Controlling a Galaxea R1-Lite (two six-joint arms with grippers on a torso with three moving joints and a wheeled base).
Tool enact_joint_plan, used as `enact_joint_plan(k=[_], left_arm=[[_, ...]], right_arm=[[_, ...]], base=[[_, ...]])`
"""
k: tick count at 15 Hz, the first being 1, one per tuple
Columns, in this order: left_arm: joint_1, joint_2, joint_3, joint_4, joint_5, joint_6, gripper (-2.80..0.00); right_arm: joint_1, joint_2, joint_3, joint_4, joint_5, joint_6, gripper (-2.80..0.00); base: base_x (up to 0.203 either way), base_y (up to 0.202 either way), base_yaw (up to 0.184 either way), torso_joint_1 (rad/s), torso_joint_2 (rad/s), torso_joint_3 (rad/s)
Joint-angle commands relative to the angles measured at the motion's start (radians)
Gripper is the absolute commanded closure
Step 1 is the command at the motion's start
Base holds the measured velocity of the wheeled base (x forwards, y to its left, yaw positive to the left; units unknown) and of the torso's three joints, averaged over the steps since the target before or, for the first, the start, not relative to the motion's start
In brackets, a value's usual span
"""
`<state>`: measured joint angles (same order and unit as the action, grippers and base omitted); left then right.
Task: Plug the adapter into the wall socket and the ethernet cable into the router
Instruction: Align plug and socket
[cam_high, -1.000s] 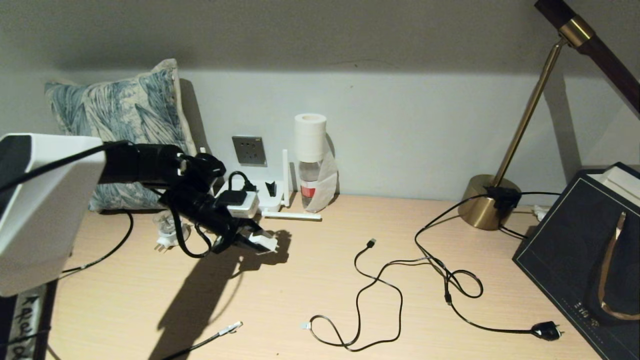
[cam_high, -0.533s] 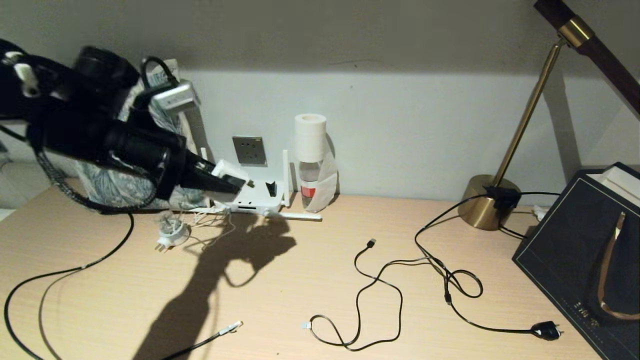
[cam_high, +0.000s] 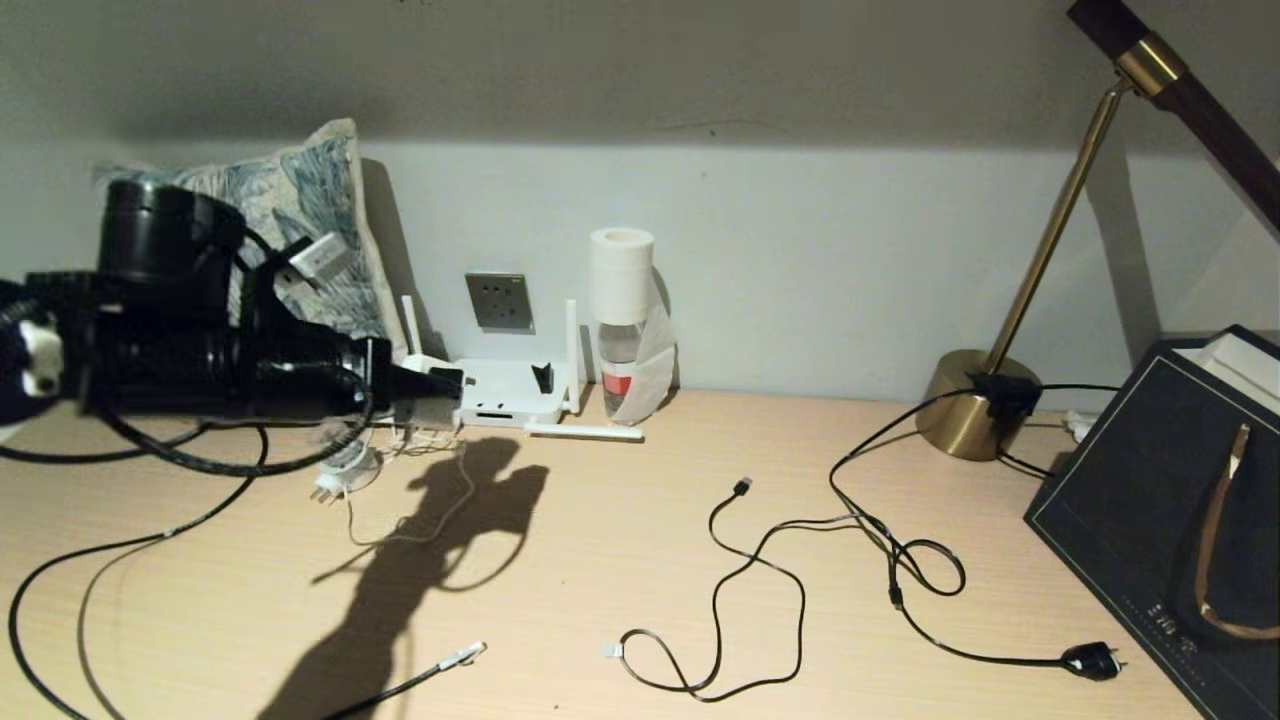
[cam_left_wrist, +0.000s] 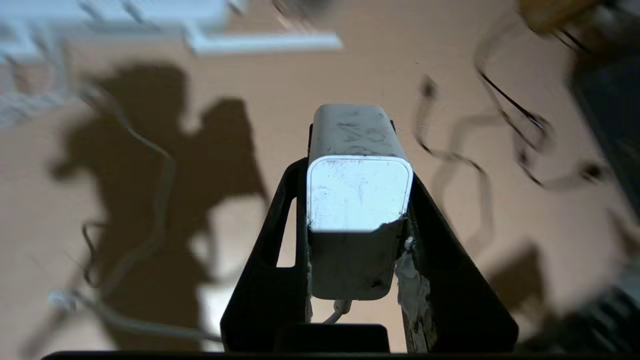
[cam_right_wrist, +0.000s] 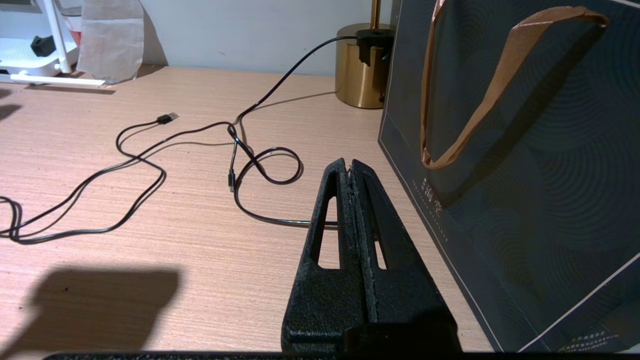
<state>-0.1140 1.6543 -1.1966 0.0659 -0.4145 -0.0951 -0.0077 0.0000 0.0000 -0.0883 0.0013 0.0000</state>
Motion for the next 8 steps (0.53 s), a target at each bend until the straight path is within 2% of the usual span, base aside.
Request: enact_joint_plan(k=[1, 2, 4, 6, 8], left_arm=[[0.004, 0.173, 0.161, -0.785, 0.130, 0.021, 0.00], [0.007, 0.279, 0.173, -0.931, 0.176, 0.037, 0.00], [0.010, 0.451, 0.139, -1.146, 0.243, 0.072, 0.00], [0.014, 0.592, 0.046, -1.311, 0.298, 0.115, 0.00], [0.021, 0.689, -0.042, -1.452, 0.323, 0.158, 0.00]], right_arm=[[0.000, 0.002, 0.035, -0.001, 0.000, 0.000, 0.00], [0.000, 0.002, 0.035, -0.001, 0.000, 0.000, 0.00], [0.000, 0.002, 0.035, -0.001, 0.000, 0.000, 0.00], [0.000, 0.002, 0.035, -0.001, 0.000, 0.000, 0.00], [0.000, 0.002, 0.035, -0.001, 0.000, 0.000, 0.00]], base=[[0.000, 0.000, 0.000, 0.000, 0.00, 0.000], [0.000, 0.000, 0.000, 0.000, 0.00, 0.000], [0.000, 0.000, 0.000, 0.000, 0.00, 0.000], [0.000, 0.000, 0.000, 0.000, 0.00, 0.000], [0.000, 0.000, 0.000, 0.000, 0.00, 0.000]])
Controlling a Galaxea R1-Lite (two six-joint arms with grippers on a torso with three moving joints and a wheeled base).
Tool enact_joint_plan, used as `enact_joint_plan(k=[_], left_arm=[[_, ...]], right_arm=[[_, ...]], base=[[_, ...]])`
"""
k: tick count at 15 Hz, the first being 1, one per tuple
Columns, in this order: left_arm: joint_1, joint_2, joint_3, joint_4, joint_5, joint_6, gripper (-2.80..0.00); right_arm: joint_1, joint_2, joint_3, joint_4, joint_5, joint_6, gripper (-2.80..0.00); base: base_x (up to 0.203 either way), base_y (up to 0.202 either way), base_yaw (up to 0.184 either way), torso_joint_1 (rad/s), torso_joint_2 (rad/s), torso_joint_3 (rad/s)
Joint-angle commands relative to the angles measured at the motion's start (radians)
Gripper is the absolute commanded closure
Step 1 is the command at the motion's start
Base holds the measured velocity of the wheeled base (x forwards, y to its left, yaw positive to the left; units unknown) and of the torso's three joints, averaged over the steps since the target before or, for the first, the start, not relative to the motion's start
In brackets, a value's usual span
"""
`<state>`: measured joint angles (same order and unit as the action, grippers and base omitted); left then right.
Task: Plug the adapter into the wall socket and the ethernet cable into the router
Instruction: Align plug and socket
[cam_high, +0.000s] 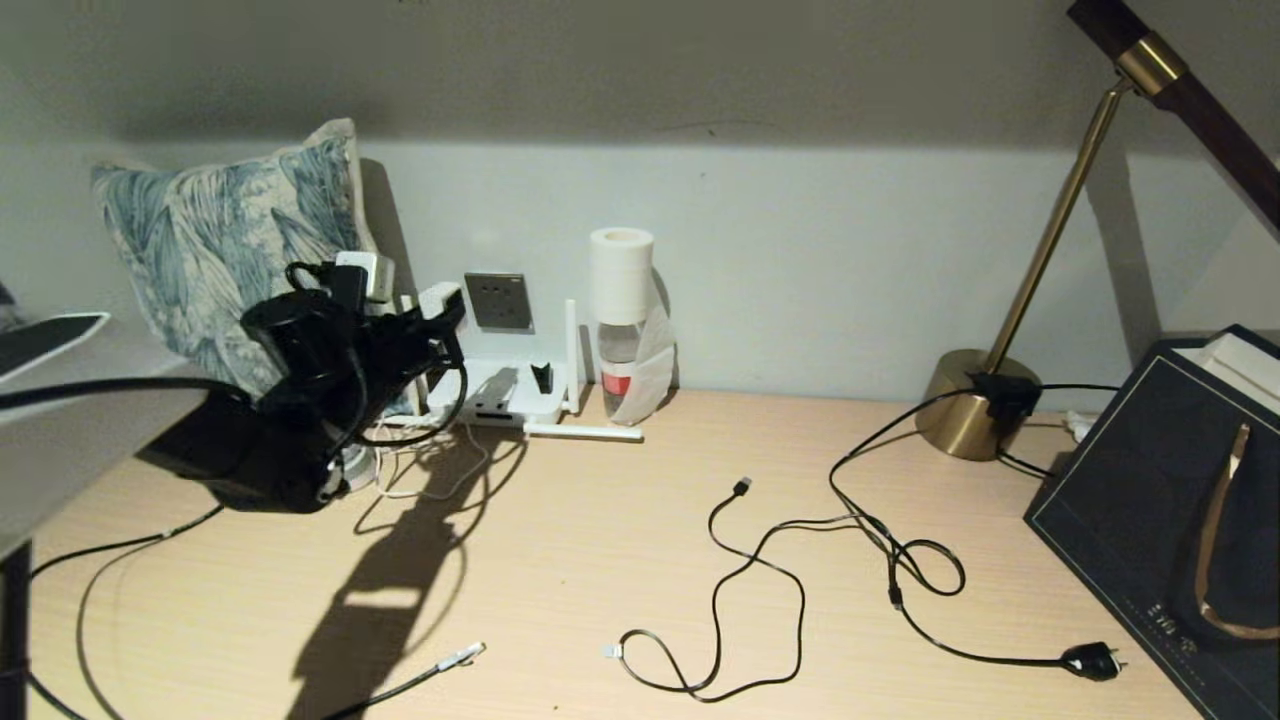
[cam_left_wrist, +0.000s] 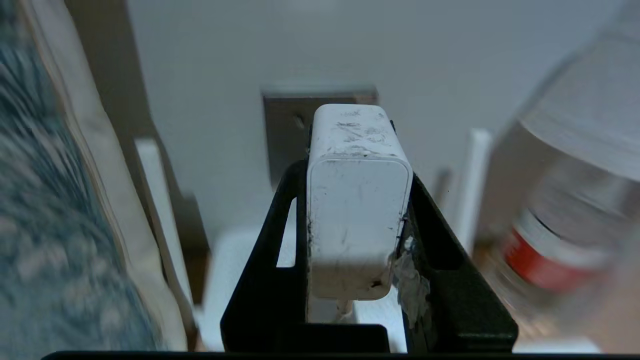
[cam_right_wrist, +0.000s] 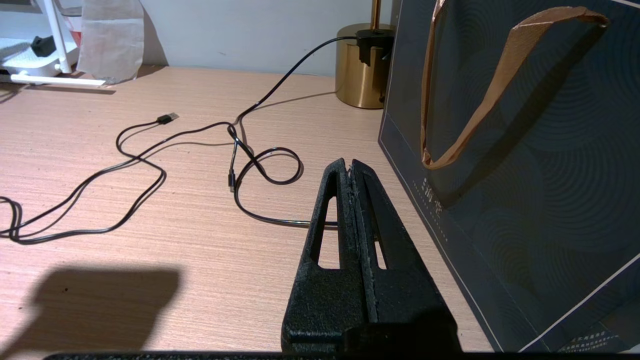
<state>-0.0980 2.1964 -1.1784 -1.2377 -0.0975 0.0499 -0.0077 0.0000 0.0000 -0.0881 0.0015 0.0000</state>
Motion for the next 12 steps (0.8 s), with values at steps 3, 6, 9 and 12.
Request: enact_joint_plan(k=[3, 6, 9, 12], left_arm=[[0.006, 0.200, -0.136, -0.191, 0.011, 0.028, 0.00], [0.006, 0.216, -0.142, -0.208, -0.002, 0.025, 0.00], [0.004, 0.243, -0.173, -0.215, -0.017, 0.023, 0.00], [0.003, 0.303, -0.247, -0.208, -0.018, 0.018, 0.00]], right_arm=[[0.000, 0.002, 0.035, -0.001, 0.000, 0.000, 0.00], [0.000, 0.002, 0.035, -0.001, 0.000, 0.000, 0.00], [0.000, 0.002, 0.035, -0.001, 0.000, 0.000, 0.00], [0.000, 0.002, 0.035, -0.001, 0.000, 0.000, 0.00]], base=[[0.000, 0.000, 0.000, 0.000, 0.00, 0.000], [0.000, 0.000, 0.000, 0.000, 0.00, 0.000], [0.000, 0.000, 0.000, 0.000, 0.00, 0.000], [0.000, 0.000, 0.000, 0.000, 0.00, 0.000]])
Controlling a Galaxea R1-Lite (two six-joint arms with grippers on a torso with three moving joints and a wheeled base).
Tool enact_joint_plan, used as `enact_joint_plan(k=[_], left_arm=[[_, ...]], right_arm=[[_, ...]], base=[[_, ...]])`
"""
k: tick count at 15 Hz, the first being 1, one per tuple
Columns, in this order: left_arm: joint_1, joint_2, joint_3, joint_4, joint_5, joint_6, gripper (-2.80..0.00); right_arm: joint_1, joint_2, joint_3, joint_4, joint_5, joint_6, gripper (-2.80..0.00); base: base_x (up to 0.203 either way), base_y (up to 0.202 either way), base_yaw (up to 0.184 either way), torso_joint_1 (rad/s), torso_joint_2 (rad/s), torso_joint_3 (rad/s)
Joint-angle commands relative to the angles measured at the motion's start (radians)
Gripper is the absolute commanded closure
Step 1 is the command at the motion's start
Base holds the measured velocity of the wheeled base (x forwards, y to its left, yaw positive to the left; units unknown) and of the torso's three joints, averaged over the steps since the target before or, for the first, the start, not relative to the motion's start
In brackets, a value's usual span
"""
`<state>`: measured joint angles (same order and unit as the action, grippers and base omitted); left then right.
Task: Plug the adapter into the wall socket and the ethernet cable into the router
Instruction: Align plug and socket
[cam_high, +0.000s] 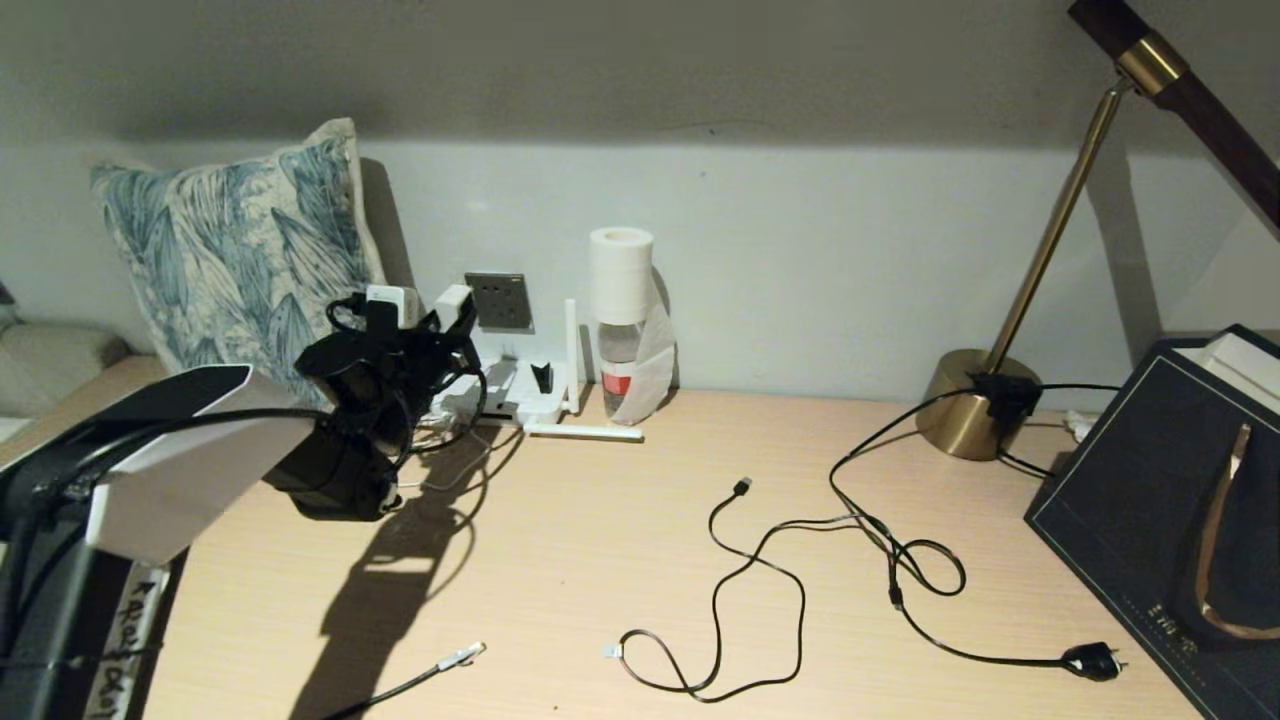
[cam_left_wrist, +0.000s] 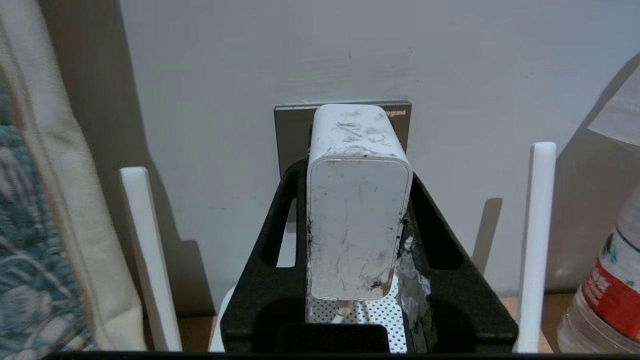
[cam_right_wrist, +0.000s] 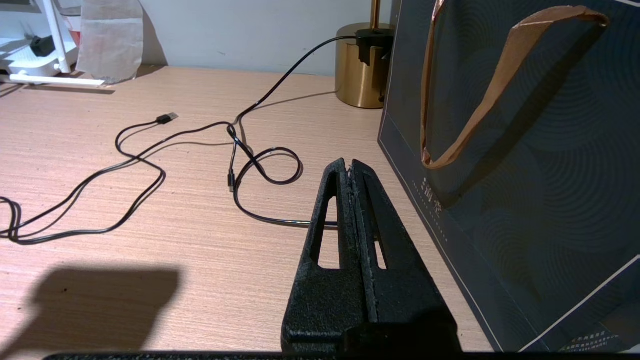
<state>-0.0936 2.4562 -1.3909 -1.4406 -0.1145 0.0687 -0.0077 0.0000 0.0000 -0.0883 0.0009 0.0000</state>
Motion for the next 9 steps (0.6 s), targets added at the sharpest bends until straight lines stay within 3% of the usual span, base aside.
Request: enact_joint_plan(k=[1, 5, 9], left_arm=[[-0.003, 0.058, -0.064, 0.002, -0.001, -0.001, 0.00], [-0.009, 0.124, -0.202, 0.076, 0.000, -0.002, 0.00], [-0.009, 0.160, -0.261, 0.119, -0.001, -0.003, 0.00]], right_arm=[[0.000, 0.002, 0.035, -0.001, 0.001, 0.000, 0.00], [0.000, 0.002, 0.035, -0.001, 0.001, 0.000, 0.00], [0.000, 0.002, 0.035, -0.001, 0.001, 0.000, 0.00]], base=[[0.000, 0.000, 0.000, 0.000, 0.00, 0.000], [0.000, 0.000, 0.000, 0.000, 0.00, 0.000], [0.000, 0.000, 0.000, 0.000, 0.00, 0.000]])
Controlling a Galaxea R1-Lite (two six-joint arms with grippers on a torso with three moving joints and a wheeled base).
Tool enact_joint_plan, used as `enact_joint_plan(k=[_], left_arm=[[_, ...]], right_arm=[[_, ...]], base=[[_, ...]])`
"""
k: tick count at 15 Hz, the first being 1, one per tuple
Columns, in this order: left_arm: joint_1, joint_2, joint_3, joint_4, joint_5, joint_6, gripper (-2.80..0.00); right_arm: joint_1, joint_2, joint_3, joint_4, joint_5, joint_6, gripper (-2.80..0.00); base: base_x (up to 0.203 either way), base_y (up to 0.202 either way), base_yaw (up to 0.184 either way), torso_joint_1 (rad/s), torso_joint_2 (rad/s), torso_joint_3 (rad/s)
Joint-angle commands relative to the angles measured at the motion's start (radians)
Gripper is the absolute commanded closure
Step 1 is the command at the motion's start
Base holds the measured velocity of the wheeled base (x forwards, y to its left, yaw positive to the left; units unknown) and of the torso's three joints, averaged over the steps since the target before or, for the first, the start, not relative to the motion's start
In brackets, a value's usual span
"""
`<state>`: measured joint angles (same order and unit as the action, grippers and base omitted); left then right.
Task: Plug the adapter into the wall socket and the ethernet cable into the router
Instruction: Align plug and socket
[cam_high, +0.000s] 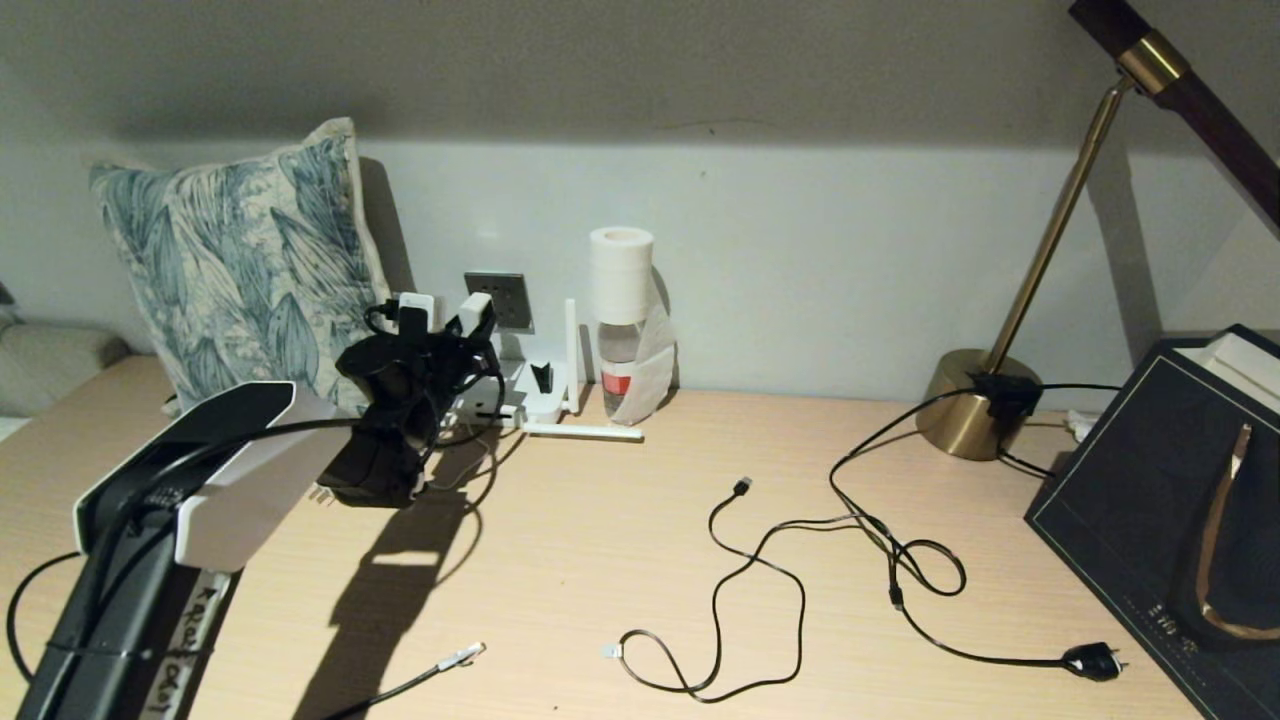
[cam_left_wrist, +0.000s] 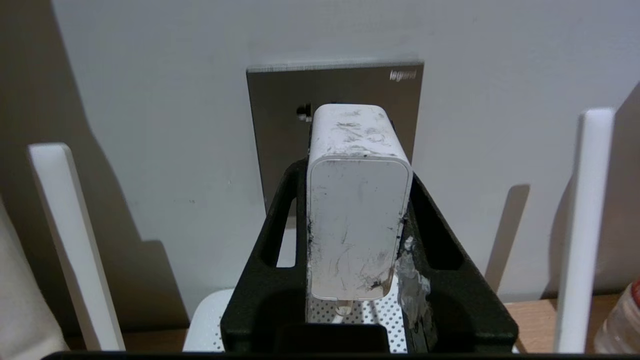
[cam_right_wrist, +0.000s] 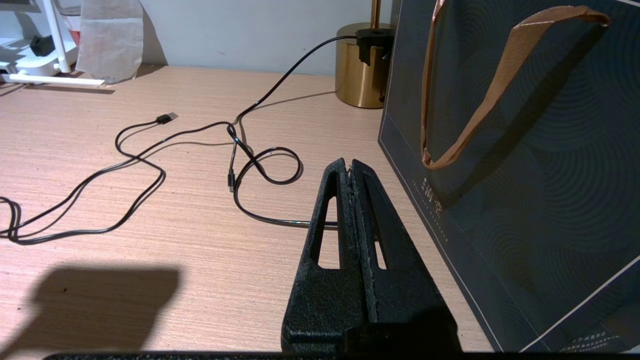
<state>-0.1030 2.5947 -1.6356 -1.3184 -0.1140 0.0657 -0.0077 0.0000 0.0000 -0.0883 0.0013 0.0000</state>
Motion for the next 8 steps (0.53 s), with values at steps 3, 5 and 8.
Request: enact_joint_plan(k=[3, 5, 8], left_arm=[[0.002, 0.036, -0.041, 0.007, -0.001, 0.000, 0.00], [0.004, 0.036, -0.056, 0.017, -0.001, 0.000, 0.00], [0.008, 0.037, -0.065, 0.028, -0.001, 0.000, 0.00]], right_arm=[[0.000, 0.002, 0.035, -0.001, 0.000, 0.000, 0.00], [0.000, 0.002, 0.035, -0.001, 0.000, 0.000, 0.00], [0.000, 0.002, 0.035, -0.001, 0.000, 0.000, 0.00]], base=[[0.000, 0.000, 0.000, 0.000, 0.00, 0.000], [0.000, 0.000, 0.000, 0.000, 0.00, 0.000], [0.000, 0.000, 0.000, 0.000, 0.00, 0.000]])
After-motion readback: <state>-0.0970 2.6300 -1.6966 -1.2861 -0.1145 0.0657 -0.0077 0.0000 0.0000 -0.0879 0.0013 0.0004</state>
